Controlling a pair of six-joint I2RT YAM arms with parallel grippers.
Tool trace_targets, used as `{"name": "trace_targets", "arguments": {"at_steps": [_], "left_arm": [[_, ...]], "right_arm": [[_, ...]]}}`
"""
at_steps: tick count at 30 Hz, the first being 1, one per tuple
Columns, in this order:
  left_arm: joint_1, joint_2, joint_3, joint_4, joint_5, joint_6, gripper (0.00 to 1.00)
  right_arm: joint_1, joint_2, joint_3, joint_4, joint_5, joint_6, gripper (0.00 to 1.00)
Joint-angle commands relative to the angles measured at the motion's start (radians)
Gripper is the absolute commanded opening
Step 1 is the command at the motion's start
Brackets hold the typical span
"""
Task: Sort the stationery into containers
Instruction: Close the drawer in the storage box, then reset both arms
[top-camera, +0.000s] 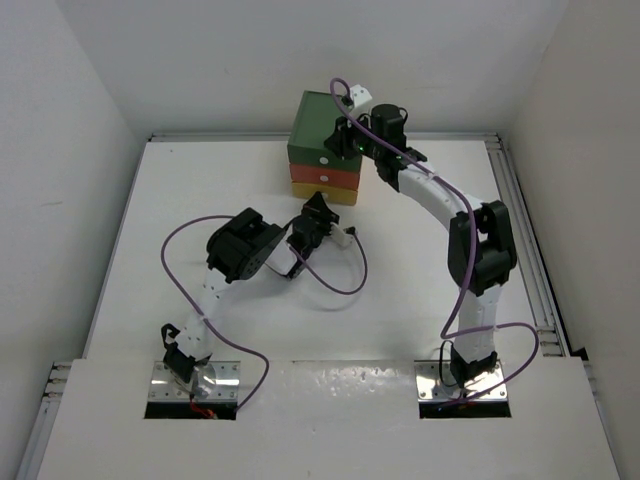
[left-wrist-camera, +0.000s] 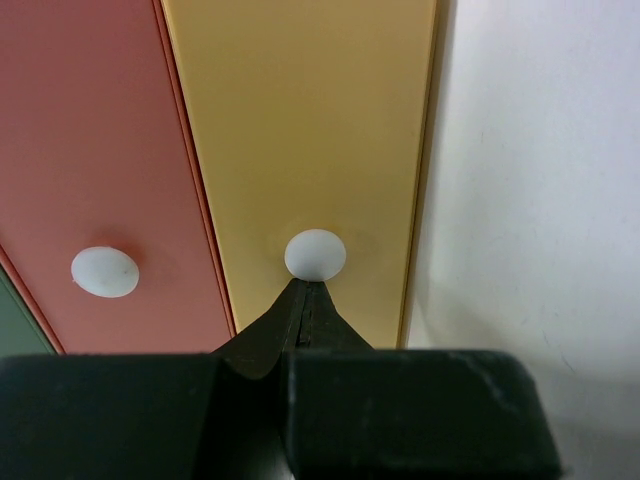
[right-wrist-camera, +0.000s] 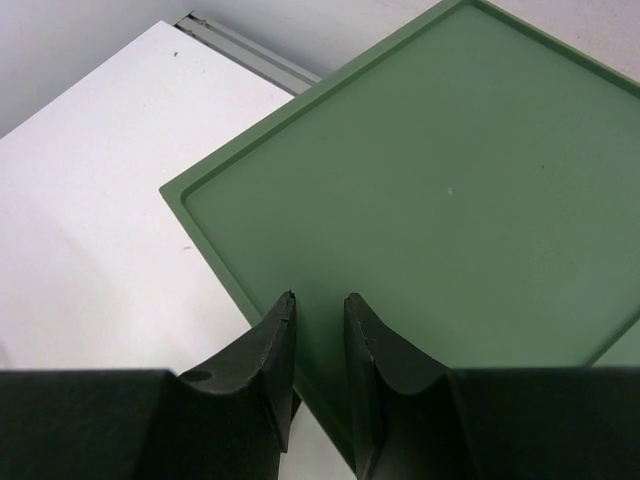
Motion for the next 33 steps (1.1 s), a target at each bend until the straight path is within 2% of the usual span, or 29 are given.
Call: {"name": "trace_targets", "arguments": {"at_steps": [1, 9, 14, 16, 19, 20, 21, 22, 23, 24, 25, 26, 27, 28, 30, 33], "left_arm": [[0.014, -0.003, 0.045, 0.011, 0.059, -0.016, 0.00], [-0.002, -0.027, 0.045, 0.019, 0.062, -0.051, 0.00], [-0.031, -0.193, -0.103, 0.011, 0.100, -0.117, 0.00], [-0.047, -0.297, -0.160, -0.042, 0.089, -0.165, 0.00], [-0.070, -0.475, -0.205, -0.238, 0.088, -0.264, 0.00], [-0.077, -0.522, -0.206, -0.382, 0.085, -0.306, 0.00], [-0.086, -0.609, -0.200, -0.473, 0.079, -0.420, 0.00], [-0.089, -0.651, -0.185, -0.563, 0.060, -0.483, 0.00], [-0.091, -0.687, -0.120, -0.780, 0.049, -0.551, 0.08], [-0.078, -0.730, -0.075, -0.903, 0.054, -0.706, 0.21], [-0.063, -0.742, 0.036, -1.154, 0.078, -0.789, 0.47], [-0.040, -0.750, 0.095, -1.246, 0.121, -0.867, 0.56], [0.010, -0.757, 0.140, -1.385, 0.197, -1.007, 0.73], [0.038, -0.767, 0.174, -1.464, 0.250, -1.072, 1.00], [0.107, -0.816, 0.201, -1.607, 0.324, -1.213, 1.00], [0.155, -0.879, 0.179, -1.676, 0.281, -1.353, 1.00]], "right_arm": [[0.009, -0.021, -0.033, -0.092, -0.026, 0.011, 0.25], [0.009, -0.049, -0.050, -0.095, -0.020, 0.006, 0.26], [0.009, -0.095, -0.038, -0.093, -0.012, 0.020, 0.25], [0.009, -0.128, -0.030, -0.098, -0.008, 0.022, 0.25], [0.009, -0.188, -0.036, -0.122, 0.002, 0.017, 0.27], [0.007, -0.205, -0.041, -0.129, 0.011, 0.011, 0.30], [0.003, -0.220, -0.047, -0.139, 0.014, 0.005, 0.34], [-0.003, -0.242, -0.064, -0.153, 0.018, 0.002, 0.43], [-0.014, -0.280, -0.075, -0.193, 0.026, -0.001, 0.48], [-0.034, -0.302, -0.099, -0.216, 0.028, -0.003, 0.52], [-0.049, -0.328, -0.116, -0.260, 0.026, -0.006, 0.59], [-0.068, -0.381, -0.138, -0.279, 0.028, -0.012, 0.61], [-0.107, -0.410, -0.188, -0.299, 0.023, -0.026, 0.63], [-0.131, -0.441, -0.214, -0.332, 0.019, -0.036, 0.65], [-0.198, -0.524, -0.286, -0.401, -0.006, -0.093, 0.70], [-0.261, -0.608, -0.386, -0.477, -0.003, -0.182, 0.76]]}}
